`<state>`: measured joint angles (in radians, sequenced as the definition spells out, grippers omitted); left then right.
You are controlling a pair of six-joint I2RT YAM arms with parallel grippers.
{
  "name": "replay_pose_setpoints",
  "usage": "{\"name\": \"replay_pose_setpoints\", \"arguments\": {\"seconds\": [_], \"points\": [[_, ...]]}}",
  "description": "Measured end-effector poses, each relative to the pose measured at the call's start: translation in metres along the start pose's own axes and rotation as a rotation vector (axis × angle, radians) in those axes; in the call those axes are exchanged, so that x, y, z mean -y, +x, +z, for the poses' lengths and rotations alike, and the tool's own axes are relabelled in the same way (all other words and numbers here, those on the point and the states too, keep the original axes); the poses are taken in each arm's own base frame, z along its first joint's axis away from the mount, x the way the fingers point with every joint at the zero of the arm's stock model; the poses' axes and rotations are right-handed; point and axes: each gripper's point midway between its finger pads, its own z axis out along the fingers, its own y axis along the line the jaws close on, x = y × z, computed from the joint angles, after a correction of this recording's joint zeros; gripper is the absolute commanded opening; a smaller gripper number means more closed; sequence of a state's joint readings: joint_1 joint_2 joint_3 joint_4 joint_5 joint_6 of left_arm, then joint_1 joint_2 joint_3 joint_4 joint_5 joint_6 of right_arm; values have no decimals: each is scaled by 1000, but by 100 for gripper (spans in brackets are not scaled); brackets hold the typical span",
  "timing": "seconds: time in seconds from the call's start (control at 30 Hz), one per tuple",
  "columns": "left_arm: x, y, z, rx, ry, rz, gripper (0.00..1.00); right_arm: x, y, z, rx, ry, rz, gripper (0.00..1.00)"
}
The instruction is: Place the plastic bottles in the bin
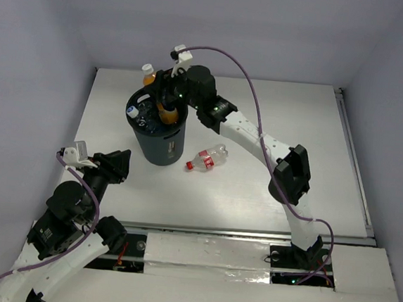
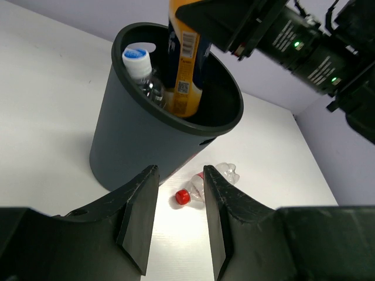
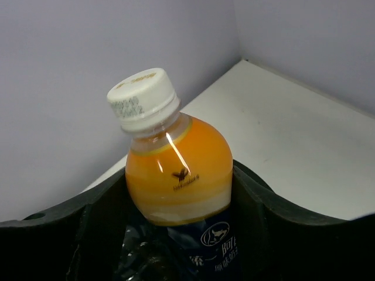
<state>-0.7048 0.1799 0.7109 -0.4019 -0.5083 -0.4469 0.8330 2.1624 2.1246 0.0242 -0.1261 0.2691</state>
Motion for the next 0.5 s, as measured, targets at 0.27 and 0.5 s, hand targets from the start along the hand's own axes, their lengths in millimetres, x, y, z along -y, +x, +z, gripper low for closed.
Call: {"name": "replay_pose_setpoints", "arguments": {"seconds": [0.27, 0.5], "points": [[0, 1, 1, -3, -2, 2, 33, -3, 16, 4, 3, 34, -56, 78], [-1, 3, 3, -10, -12, 9, 33, -10, 31, 3, -34, 33, -61, 88]]}}
